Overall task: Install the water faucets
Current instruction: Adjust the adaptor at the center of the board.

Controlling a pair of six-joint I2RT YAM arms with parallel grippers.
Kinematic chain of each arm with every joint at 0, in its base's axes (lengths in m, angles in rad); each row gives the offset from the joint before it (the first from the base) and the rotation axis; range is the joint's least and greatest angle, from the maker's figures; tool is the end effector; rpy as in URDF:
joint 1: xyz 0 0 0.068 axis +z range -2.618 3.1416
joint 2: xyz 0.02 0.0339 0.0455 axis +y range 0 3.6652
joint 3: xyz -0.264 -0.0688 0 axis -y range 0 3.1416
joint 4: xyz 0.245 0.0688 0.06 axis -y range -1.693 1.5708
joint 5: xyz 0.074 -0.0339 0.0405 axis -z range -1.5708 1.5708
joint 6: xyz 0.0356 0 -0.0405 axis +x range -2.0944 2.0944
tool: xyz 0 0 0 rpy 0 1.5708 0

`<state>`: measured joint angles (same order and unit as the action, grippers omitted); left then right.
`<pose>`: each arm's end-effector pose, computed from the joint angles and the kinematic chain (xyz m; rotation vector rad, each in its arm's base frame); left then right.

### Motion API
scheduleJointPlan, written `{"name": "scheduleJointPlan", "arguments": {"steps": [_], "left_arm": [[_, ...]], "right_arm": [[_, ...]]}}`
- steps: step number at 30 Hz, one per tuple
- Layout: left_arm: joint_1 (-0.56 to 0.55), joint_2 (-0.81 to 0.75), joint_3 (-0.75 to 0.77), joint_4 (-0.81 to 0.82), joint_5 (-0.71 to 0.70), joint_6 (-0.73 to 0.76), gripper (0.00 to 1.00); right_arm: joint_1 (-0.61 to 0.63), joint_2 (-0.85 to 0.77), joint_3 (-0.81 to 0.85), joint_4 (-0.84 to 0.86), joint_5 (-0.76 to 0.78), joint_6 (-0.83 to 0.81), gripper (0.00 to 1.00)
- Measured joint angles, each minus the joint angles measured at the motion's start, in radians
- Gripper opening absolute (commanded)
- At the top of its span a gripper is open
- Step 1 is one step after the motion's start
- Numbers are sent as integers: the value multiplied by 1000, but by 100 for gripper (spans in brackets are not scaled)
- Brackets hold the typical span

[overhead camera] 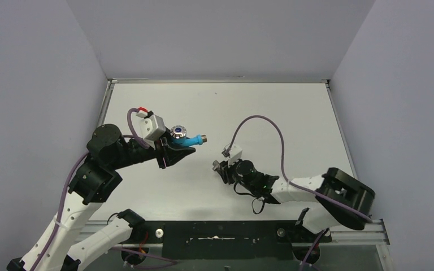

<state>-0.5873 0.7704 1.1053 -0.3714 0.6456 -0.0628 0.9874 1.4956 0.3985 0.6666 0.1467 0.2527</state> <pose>0.1085 -0.0979 0.4308 0.9220 1.4251 -1.0095 0.1501 0.2179 0.1405 -0.6473 1.9515 0.6424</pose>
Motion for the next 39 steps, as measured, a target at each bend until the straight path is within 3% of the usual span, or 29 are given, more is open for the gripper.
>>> {"name": "scheduleJointPlan", "arguments": {"steps": [8, 13, 18, 27, 39], "left_arm": [[0, -12, -5, 1, -77, -1, 0], [0, -19, -14, 2, -101, -2, 0], [0, -14, -14, -1, -118, -3, 0], [0, -10, -14, -14, -147, -2, 0], [0, -9, 5, -36, -159, -2, 0]], "right_arm": [[-135, -295, 393, -735, -114, 42, 0], [-193, -272, 673, -1161, -180, 52, 0], [-194, -193, 840, -1465, -232, 78, 0], [-194, -42, 937, -1769, -282, 82, 0], [-194, 154, 944, -1826, -260, 36, 1]]}}
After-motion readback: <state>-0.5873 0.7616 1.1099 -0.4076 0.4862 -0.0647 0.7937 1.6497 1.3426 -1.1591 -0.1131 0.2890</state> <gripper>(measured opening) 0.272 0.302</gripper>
